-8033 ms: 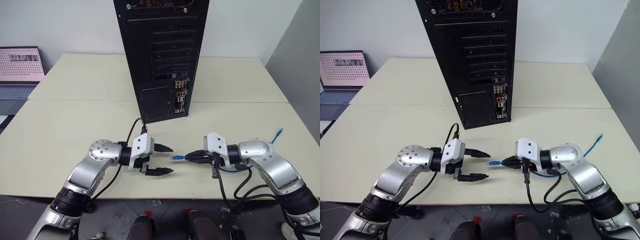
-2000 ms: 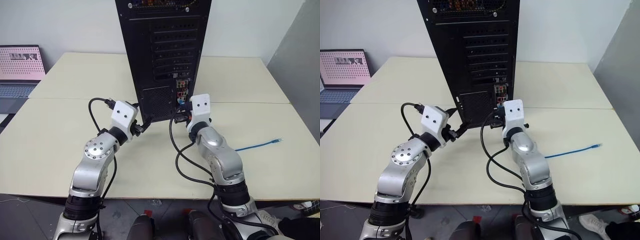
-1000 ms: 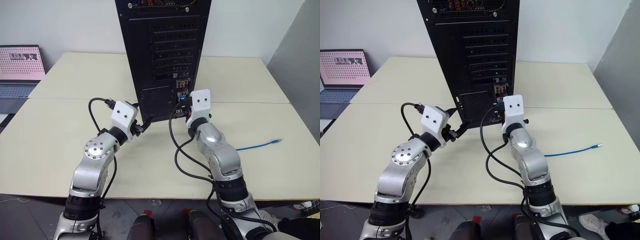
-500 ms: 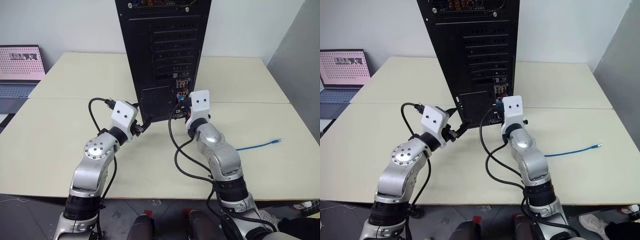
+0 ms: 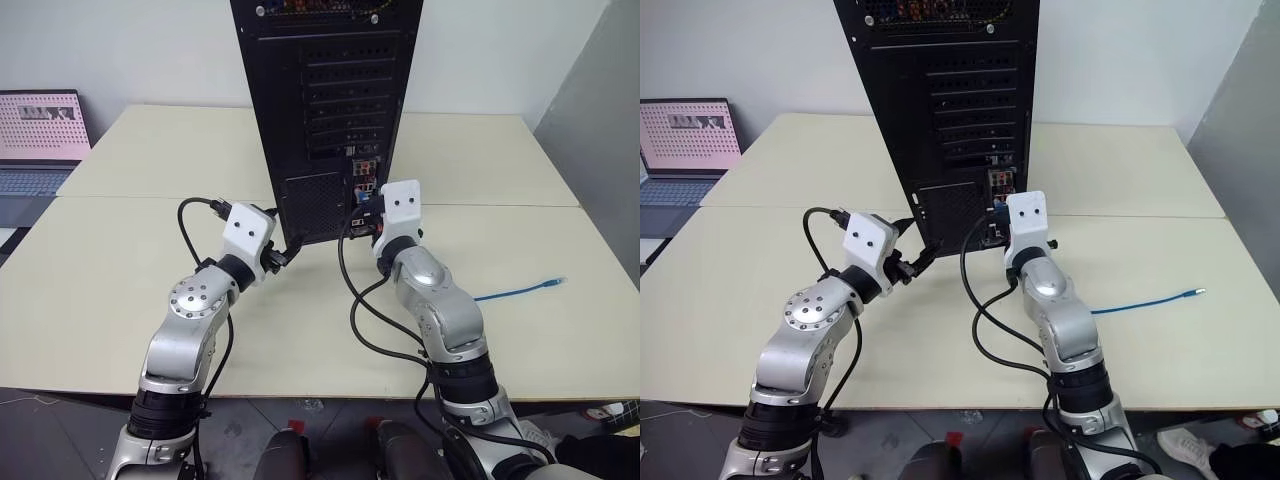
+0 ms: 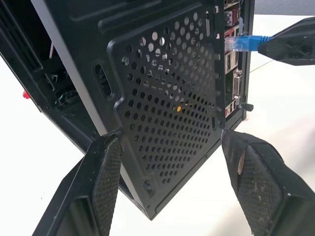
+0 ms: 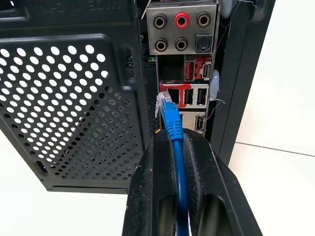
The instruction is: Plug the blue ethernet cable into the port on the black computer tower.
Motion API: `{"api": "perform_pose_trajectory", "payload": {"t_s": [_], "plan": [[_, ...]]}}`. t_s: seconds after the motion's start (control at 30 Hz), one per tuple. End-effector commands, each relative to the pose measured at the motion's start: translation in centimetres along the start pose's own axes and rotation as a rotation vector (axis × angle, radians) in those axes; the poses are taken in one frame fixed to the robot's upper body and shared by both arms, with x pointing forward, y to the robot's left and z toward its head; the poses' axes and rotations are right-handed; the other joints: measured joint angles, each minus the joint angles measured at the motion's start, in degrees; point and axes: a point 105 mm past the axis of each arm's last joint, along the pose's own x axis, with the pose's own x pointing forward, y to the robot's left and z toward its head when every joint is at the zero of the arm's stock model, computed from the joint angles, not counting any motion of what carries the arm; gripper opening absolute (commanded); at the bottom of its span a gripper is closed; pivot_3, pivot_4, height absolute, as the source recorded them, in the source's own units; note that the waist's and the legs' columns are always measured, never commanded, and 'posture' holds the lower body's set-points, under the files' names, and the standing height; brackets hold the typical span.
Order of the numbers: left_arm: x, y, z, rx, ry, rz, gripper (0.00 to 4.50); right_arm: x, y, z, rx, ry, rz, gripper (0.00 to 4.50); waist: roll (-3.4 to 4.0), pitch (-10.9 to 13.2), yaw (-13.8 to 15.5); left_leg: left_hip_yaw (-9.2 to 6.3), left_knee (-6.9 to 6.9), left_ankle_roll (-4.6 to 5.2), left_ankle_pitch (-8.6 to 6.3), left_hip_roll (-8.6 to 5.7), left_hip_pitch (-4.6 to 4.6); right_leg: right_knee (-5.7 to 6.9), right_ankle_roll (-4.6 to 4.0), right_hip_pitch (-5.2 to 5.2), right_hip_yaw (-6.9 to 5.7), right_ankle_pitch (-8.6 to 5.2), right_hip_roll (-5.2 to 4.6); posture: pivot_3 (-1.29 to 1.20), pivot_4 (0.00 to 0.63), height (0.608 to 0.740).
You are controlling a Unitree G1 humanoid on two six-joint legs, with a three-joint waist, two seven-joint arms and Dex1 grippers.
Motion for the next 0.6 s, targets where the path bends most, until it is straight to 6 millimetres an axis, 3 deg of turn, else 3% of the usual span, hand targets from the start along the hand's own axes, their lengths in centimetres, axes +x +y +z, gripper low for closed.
{"api": "perform_pose_trajectory", "payload": {"t_s": [0.03,0.3,0.6], "plan": [[-0.1,0.1,1.2,0.034,-0.048,0.006,3.30,-0.1,-0.7,1.6,-0.003,-0.068,-0.034,0.00,0.00,0.0,0.0,0.00,0.00,0.00,0.00,0.00,0.00,0.00,0.00,0.00,0.00,0.00,0.00,0.00,0.150,0.740],[-0.1,0.1,1.3,0.038,-0.050,0.004,3.30,0.2,-0.8,1.4,-0.003,-0.060,-0.034,0.00,0.00,0.0,0.0,0.00,-0.01,0.00,0.00,-0.01,0.00,0.00,0.00,0.00,0.00,0.00,0.00,0.00,0.150,0.740],[-0.1,0.2,1.4,0.042,-0.054,0.005,3.30,-0.2,1.0,2.1,-0.034,-0.093,0.050,0.00,0.00,0.0,-0.1,0.02,-0.01,0.00,0.00,0.00,0.01,0.00,0.00,-0.01,0.01,0.00,0.01,0.00,0.150,0.740]]}}
